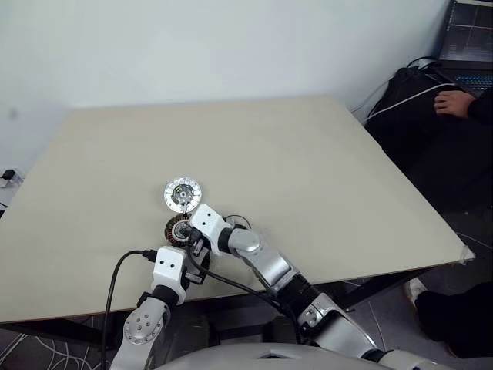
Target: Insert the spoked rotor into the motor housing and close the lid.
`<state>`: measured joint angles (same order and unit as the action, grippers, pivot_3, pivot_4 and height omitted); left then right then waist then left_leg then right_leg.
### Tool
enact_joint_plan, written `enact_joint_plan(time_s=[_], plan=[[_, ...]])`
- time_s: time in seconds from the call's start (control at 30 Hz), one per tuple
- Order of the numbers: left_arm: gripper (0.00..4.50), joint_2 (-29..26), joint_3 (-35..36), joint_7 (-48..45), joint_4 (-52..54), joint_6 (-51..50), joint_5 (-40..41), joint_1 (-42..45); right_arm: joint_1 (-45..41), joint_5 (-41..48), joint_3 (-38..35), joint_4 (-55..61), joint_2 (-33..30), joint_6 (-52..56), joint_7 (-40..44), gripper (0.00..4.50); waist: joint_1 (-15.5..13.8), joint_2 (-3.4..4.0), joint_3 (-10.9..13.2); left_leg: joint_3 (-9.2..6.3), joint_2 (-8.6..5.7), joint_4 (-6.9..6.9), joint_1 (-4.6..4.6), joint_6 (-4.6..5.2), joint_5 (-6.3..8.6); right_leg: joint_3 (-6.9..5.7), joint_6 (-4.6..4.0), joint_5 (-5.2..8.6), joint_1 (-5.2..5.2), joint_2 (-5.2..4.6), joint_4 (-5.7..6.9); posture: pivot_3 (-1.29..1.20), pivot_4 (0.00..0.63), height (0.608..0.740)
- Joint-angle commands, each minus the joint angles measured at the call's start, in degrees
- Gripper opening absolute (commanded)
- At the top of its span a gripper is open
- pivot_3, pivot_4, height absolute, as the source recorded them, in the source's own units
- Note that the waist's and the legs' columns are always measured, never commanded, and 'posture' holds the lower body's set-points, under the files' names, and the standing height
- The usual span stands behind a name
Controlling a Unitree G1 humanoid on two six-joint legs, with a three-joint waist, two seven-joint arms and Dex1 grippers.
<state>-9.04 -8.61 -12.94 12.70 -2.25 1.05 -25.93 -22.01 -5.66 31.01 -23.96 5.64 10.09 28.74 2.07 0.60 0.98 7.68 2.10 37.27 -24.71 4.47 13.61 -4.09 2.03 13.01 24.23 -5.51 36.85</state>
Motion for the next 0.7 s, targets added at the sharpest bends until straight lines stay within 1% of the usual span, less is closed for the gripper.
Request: enact_joint_plan(time_s=[0.03,0.2,0.4,0.5,0.7], plan=[[4.5,0.4,-0.4,0.3,2.4,0.8,-0.2,0.4,-1.4,0.3,-0.9,0.0,1.5,-2.0,0.2,1.69,0.0,0.0,0.0,0.0,0.0,0.0,0.0,0.0,0.0,0.0,-0.01,0.0,0.0,0.0,0.0,0.0,0.0,0.74],[4.5,0.6,-0.8,0.5,1.8,1.1,-0.3,0.6,-1.3,0.3,-1.3,-0.4,1.8,-3.7,-0.4,3.31,0.0,-0.02,0.0,0.07,0.0,-0.01,0.0,-0.01,0.0,0.06,-0.01,0.0,0.04,0.0,0.0,0.0,0.0,0.74],[4.5,0.7,-1.3,0.4,1.1,1.4,-0.2,1.2,-0.6,2.4,-3.5,3.0,1.3,-2.5,0.0,3.31,0.0,-0.04,0.0,0.1,0.0,-0.01,0.0,-0.01,-0.01,0.09,-0.01,0.0,0.06,0.01,0.03,0.0,0.0,0.74],[4.5,0.7,-1.5,0.3,1.4,1.2,-0.2,1.4,0.6,3.8,-5.0,7.1,0.2,-0.8,0.9,2.68,0.0,-0.05,0.0,0.11,0.0,-0.01,0.0,-0.01,-0.01,0.1,-0.01,0.0,0.07,0.01,0.04,0.0,0.0,0.74],[4.5,0.5,-0.9,0.6,2.6,1.9,-0.6,2.5,4.9,6.1,-7.7,17.4,-2.5,2.8,0.8,0.71,-0.1,-0.11,-0.1,0.11,0.0,-0.01,-0.01,-0.01,-0.01,0.1,-0.02,0.01,0.07,0.0,0.03,0.0,0.0,0.74]])
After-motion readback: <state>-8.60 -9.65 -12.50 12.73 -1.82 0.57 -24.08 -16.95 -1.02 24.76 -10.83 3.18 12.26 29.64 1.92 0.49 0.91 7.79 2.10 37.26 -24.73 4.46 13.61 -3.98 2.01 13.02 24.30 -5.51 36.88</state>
